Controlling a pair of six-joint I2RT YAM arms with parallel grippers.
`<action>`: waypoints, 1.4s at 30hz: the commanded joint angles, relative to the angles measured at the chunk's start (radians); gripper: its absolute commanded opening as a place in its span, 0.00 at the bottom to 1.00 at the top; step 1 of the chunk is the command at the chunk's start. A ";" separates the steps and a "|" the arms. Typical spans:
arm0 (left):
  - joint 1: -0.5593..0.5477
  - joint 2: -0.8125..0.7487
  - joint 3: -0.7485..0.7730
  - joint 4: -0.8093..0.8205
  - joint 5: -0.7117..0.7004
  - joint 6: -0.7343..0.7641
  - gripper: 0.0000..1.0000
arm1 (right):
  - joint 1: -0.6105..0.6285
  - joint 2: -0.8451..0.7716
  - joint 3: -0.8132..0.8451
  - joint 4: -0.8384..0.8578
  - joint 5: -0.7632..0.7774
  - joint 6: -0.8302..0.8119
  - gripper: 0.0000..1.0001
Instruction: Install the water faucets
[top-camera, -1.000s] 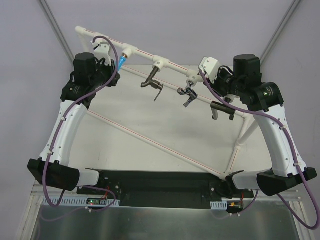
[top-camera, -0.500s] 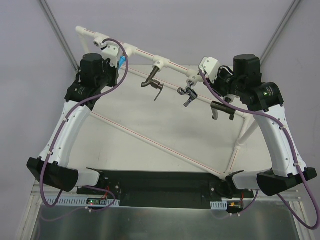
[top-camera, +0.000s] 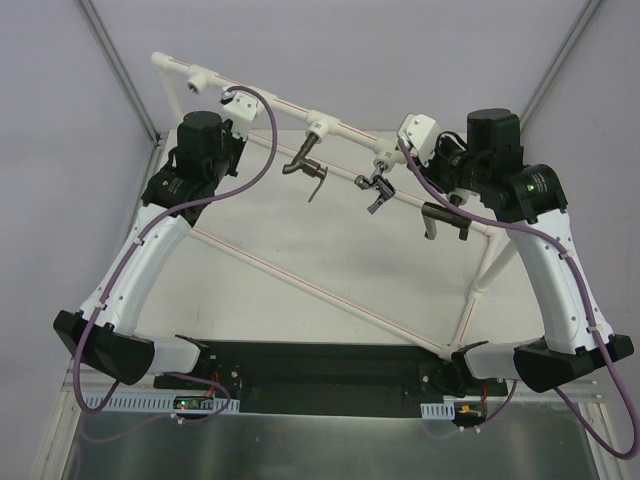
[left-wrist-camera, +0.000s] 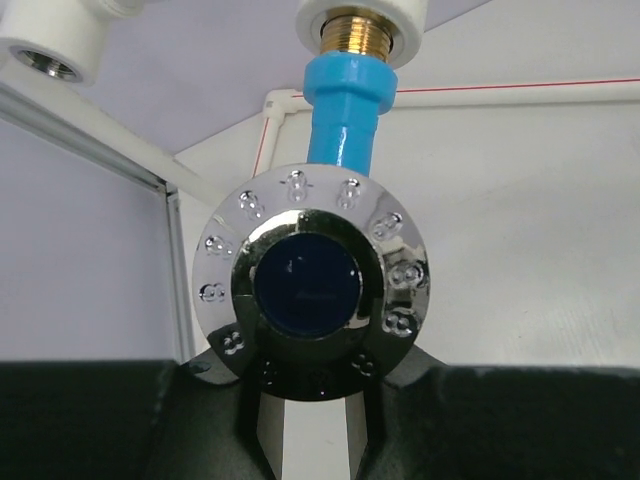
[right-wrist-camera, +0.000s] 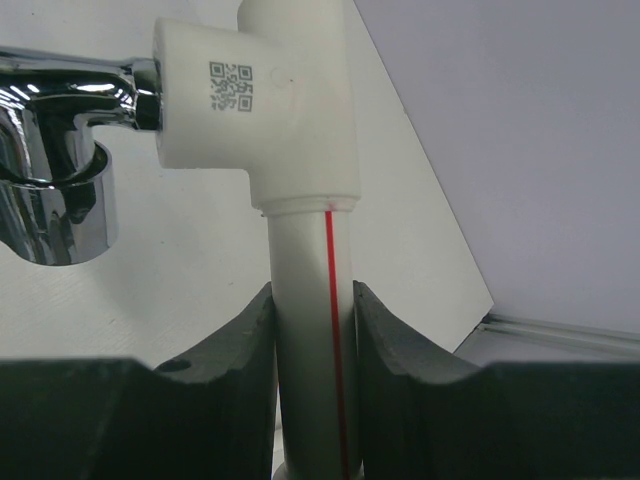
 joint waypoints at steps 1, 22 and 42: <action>-0.040 0.047 -0.032 0.193 -0.017 0.093 0.00 | 0.039 -0.034 -0.009 -0.060 -0.038 0.067 0.01; -0.125 0.035 -0.133 0.296 -0.076 0.403 0.00 | 0.039 -0.040 -0.012 -0.057 -0.035 0.065 0.01; -0.211 0.035 -0.242 0.445 -0.216 0.702 0.00 | 0.042 -0.054 -0.031 -0.047 -0.032 0.062 0.01</action>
